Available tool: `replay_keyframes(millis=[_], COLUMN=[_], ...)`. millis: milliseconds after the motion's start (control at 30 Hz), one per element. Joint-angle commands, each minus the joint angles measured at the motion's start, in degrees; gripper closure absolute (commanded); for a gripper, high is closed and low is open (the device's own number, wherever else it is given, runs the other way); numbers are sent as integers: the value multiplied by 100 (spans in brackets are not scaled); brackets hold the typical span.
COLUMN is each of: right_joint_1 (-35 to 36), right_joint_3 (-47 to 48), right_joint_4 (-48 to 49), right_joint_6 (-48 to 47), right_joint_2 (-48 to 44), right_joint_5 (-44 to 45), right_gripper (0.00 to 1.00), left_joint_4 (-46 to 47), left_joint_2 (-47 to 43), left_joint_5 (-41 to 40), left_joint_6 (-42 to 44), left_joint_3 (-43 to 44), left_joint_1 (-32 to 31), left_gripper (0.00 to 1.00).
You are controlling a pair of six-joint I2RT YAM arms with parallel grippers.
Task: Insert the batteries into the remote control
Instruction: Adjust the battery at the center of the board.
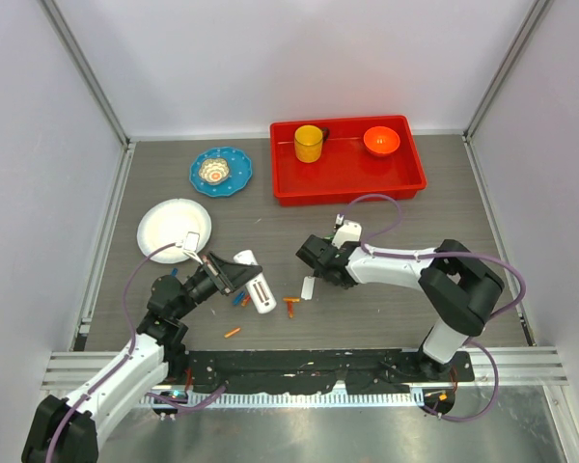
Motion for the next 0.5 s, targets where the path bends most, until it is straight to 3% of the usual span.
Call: replay_keyframes(millis=[0,200,367,467], right_joint_1=[37,55,143,161], right_joint_3=[58,31,75,259], right_joint_4=[-247,-247,-177,7], right_joint_6=[249,258,-171,-1153], right_joint_2=[164,120,-170,-529], right_joint_5=[54,37,282,388], right_gripper=[41,48,64,90], left_joint_4=[345,310,310,301], left_joint_2=[-84,-128,-119,-128], left_joint_5=[8,-1,-10,-10], left_joint_6=[78,78,78,78], left_joint_3=[-142,-160,-151,-142], left_joint_1=[-23,-32,-41,-41], left_gripper=[100,100,100,100])
